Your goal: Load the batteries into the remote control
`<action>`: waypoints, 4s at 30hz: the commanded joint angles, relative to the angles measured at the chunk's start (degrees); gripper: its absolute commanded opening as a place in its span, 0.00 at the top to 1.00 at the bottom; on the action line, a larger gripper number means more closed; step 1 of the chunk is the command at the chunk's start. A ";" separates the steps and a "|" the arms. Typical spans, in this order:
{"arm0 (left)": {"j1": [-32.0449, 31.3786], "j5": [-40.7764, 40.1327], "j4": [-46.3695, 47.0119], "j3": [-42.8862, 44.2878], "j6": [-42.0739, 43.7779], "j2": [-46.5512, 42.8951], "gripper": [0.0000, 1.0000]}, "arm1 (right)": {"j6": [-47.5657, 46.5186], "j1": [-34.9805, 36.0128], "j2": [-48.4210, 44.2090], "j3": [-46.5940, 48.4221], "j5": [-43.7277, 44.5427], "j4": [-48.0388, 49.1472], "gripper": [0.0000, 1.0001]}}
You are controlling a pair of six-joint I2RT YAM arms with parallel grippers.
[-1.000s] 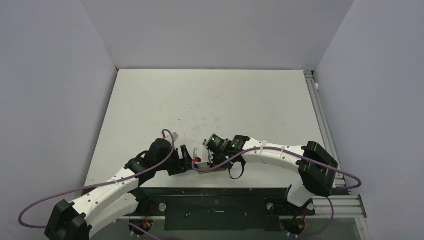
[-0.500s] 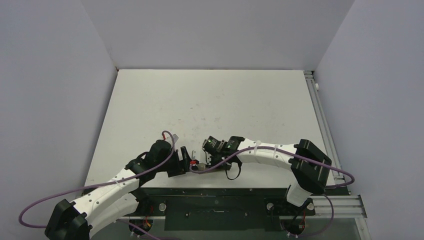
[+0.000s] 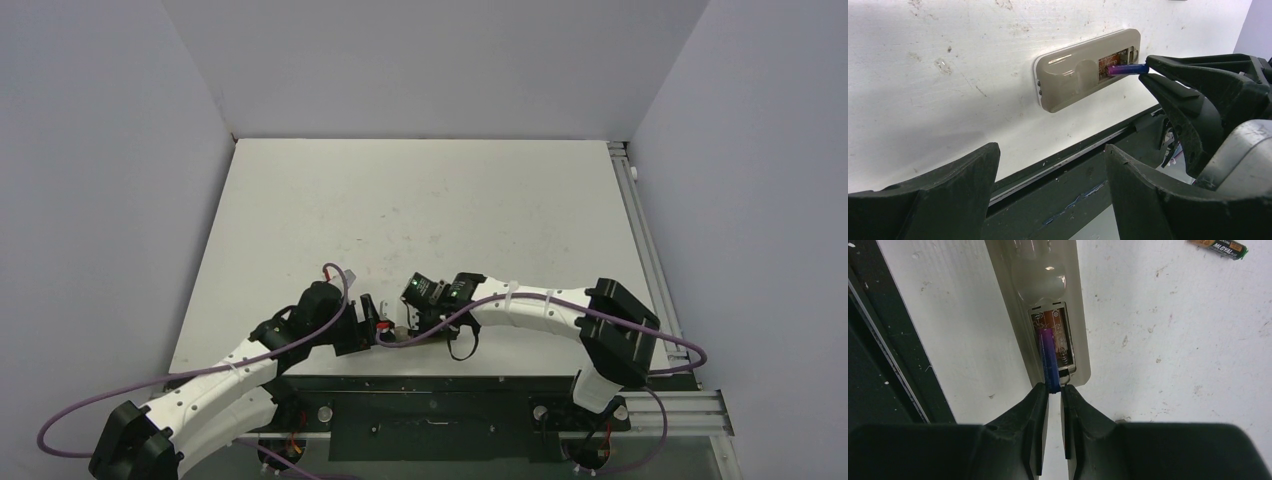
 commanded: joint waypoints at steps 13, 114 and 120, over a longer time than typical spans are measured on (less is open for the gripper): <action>0.38 0.53 2.30 0.05 -0.88 -1.37 0.26 | 0.37 1.24 1.63 3.14 2.84 1.06 0.81; 5.91 -9.40 -18.17 7.70 -7.51 -7.90 0.19 | -9.22 -3.69 -0.68 -8.73 -23.64 32.47 0.26; 6.52 -8.81 -18.87 8.08 -6.87 -8.29 0.18 | -11.07 -3.05 3.43 -5.80 -23.70 31.25 0.26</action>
